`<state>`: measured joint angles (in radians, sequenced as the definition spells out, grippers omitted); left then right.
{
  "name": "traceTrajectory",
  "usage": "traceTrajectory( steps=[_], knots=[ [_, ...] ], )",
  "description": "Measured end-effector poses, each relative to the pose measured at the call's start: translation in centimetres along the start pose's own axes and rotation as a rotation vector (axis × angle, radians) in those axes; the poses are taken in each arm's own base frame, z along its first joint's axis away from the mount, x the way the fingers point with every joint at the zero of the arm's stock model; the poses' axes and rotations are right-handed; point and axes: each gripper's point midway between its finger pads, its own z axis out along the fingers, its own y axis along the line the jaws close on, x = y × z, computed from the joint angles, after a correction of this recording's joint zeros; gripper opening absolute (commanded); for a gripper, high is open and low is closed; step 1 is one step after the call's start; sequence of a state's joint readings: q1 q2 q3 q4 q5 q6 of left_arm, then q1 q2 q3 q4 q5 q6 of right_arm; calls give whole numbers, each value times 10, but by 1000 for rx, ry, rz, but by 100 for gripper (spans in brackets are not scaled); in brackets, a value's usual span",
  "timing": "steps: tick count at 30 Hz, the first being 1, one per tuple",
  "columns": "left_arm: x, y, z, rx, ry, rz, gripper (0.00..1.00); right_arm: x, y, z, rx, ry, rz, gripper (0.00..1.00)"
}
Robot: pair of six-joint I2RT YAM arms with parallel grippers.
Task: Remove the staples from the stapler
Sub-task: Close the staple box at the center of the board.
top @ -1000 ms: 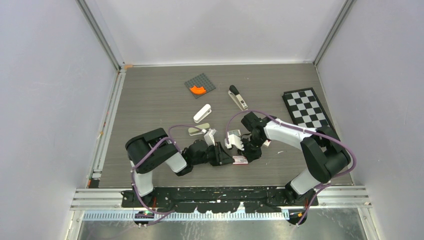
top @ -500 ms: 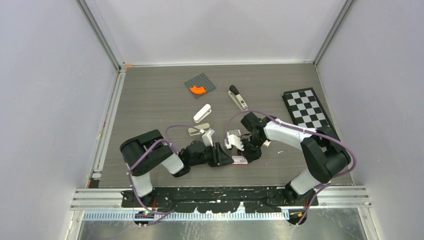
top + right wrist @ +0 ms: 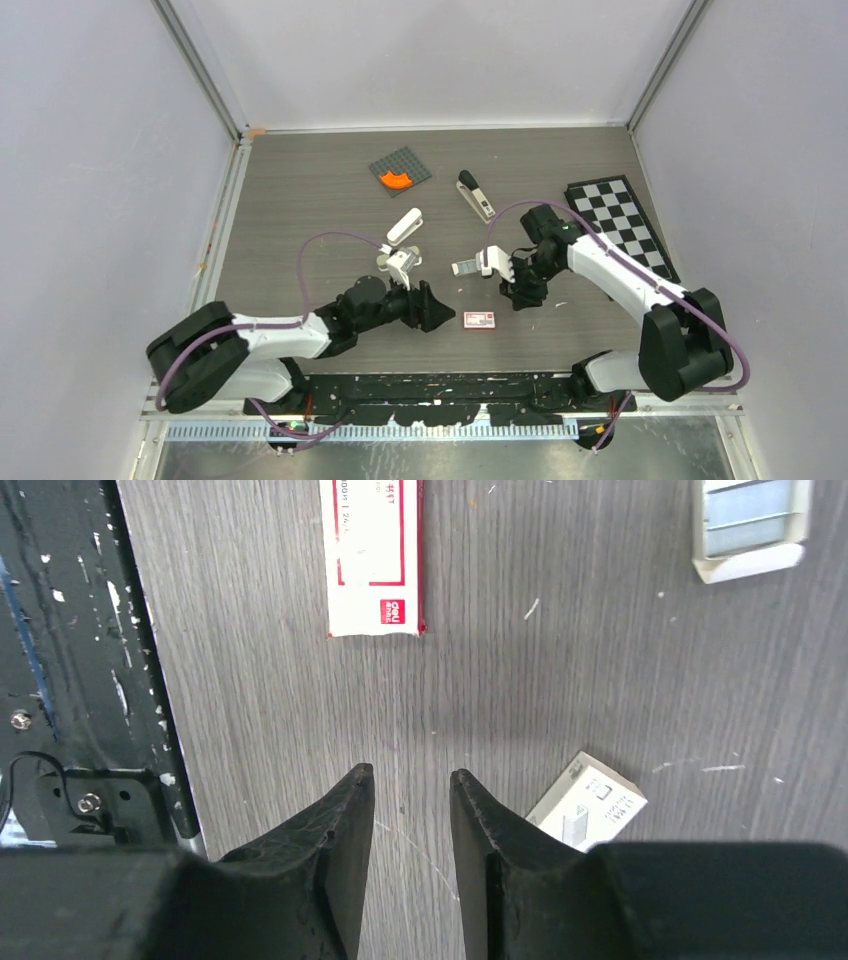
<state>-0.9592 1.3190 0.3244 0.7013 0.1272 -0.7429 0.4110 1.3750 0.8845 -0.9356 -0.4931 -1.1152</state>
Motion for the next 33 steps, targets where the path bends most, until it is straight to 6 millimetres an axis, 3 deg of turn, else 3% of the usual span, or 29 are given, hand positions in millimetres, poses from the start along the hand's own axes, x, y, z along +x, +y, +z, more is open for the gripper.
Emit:
traceTrajectory(
  steps=[6,11,19,26,33],
  knots=[
    [-23,-5,-12,6,-67,193,91,-6,4,-19,-6,-43,2,41],
    [-22,-2,-12,20,-59,334,94,-6,12,-22,-38,-52,11,44],
    [-5,-1,6,107,9,482,95,-6,17,-25,-53,-62,23,46],
    [4,-18,35,237,62,494,98,-5,18,-26,-61,-67,15,48],
    [18,-17,39,276,96,496,97,-5,20,-26,-66,-66,12,49]
  ],
)
